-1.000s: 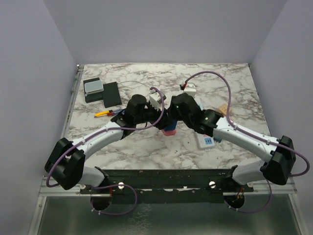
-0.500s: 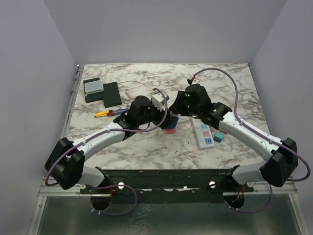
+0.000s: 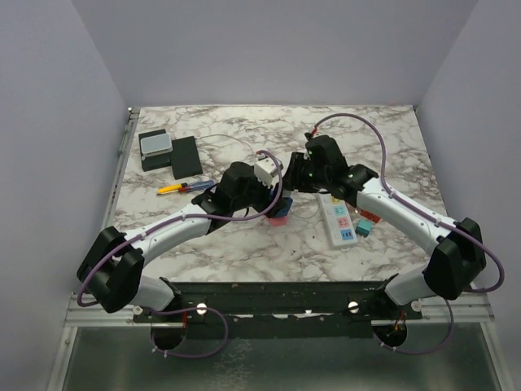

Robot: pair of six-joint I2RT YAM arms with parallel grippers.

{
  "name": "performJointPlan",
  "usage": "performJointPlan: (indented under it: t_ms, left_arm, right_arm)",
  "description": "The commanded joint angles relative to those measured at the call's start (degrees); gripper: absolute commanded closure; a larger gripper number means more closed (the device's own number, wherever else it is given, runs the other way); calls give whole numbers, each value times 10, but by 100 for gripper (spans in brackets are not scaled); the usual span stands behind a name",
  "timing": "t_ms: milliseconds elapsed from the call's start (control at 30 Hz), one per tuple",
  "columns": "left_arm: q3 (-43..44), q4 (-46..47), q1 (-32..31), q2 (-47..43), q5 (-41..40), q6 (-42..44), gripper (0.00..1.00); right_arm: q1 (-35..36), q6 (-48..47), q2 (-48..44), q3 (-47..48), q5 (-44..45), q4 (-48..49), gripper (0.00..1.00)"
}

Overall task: Pull the plug off the socket
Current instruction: Remove the plug from the socket.

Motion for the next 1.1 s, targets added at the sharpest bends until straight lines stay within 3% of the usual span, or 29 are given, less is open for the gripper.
performJointPlan:
  t_ms: [0,233,467,700,1067]
  left_arm:
    - [-4,-107,-12,27,17,11,100]
    - [4,-103,12,48,44,-10,100]
    - [-1,-97,18,46,58,-8,100]
    - [-10,-106,-9,22,8,25,100]
    - [-3,-123,-31,38,-11,37,100]
  right_arm:
    - [-6,-24,-38,12,161,78,100]
    - [14,-15,-106,-56,214,112,99]
    - [39,23,-103,-67,235,114,100]
    - [-44,19,-89,-27,120,89,100]
    - [-70,6,-76,-13,102,86,99]
